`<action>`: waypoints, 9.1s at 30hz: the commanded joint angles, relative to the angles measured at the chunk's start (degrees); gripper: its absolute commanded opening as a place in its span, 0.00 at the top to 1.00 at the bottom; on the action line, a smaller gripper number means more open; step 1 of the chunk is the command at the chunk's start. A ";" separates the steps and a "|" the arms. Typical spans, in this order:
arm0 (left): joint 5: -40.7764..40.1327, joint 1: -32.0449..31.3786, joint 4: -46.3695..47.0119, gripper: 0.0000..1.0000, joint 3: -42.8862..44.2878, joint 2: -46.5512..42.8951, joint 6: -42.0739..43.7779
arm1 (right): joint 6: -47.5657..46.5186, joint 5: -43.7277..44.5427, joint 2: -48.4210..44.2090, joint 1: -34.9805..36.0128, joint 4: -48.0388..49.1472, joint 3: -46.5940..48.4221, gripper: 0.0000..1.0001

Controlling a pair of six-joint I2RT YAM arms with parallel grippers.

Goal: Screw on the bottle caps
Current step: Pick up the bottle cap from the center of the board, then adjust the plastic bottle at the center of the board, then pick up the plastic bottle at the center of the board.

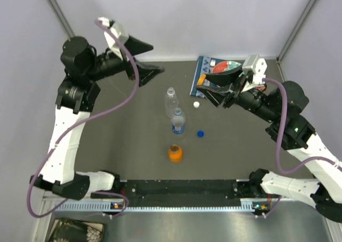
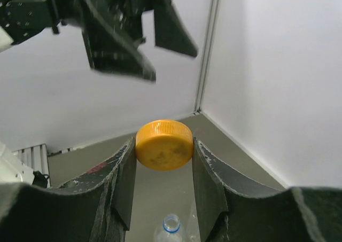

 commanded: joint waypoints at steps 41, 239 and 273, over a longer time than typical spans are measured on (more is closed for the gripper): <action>-18.20 -25.43 -11.31 0.23 -53.62 -4.60 36.68 | 2.75 6.41 -6.58 0.94 -1.30 -0.88 0.75; -48.34 -54.27 -13.34 0.03 -53.96 14.83 20.16 | 0.20 10.63 -7.46 0.94 -15.89 5.89 0.59; -50.63 -51.98 -13.68 0.48 -55.20 11.05 22.80 | 0.38 10.37 -6.85 0.94 -15.97 5.71 0.60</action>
